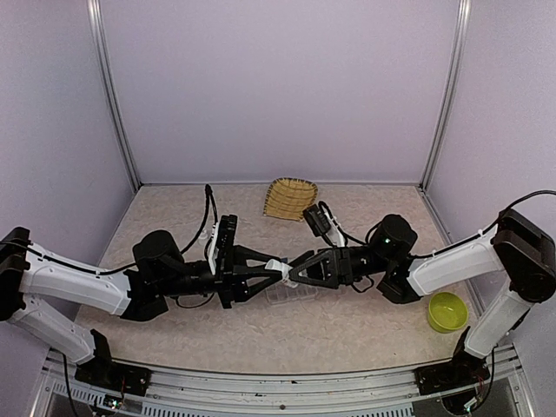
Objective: Sort the pills into containers
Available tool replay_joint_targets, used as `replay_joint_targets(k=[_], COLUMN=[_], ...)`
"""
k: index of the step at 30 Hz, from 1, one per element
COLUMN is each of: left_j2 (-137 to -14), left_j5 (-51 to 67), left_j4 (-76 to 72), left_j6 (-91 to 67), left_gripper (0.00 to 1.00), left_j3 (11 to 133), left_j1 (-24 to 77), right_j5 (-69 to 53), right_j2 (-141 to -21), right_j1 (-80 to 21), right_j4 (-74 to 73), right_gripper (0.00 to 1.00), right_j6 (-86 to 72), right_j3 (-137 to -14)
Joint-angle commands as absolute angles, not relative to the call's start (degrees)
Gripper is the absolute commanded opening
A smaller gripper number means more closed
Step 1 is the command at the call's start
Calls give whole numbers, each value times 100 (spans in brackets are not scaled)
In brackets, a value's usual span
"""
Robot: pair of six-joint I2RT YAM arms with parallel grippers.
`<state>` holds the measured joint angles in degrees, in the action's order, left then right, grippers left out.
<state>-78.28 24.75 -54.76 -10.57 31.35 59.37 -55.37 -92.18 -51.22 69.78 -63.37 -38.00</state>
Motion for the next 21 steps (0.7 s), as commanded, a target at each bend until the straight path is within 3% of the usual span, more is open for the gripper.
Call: replay_joint_targets(k=[1,21], left_j2=[-7890,-7972], left_j5=[2198,2056], left_j4=[-5712,-5757], left_j6=[-968,-1023], left_gripper=[14,13], left_j3=[3091,3082], left_j1=[5966,6038], right_j5=[-5500,-5482], right_j2=[-9256,-9430], right_j1=[-5171,-5184], right_j4=[7303,7471], right_gripper=[60,42], right_j6=[-6420,-6566], right_j3=[-3687,-3702])
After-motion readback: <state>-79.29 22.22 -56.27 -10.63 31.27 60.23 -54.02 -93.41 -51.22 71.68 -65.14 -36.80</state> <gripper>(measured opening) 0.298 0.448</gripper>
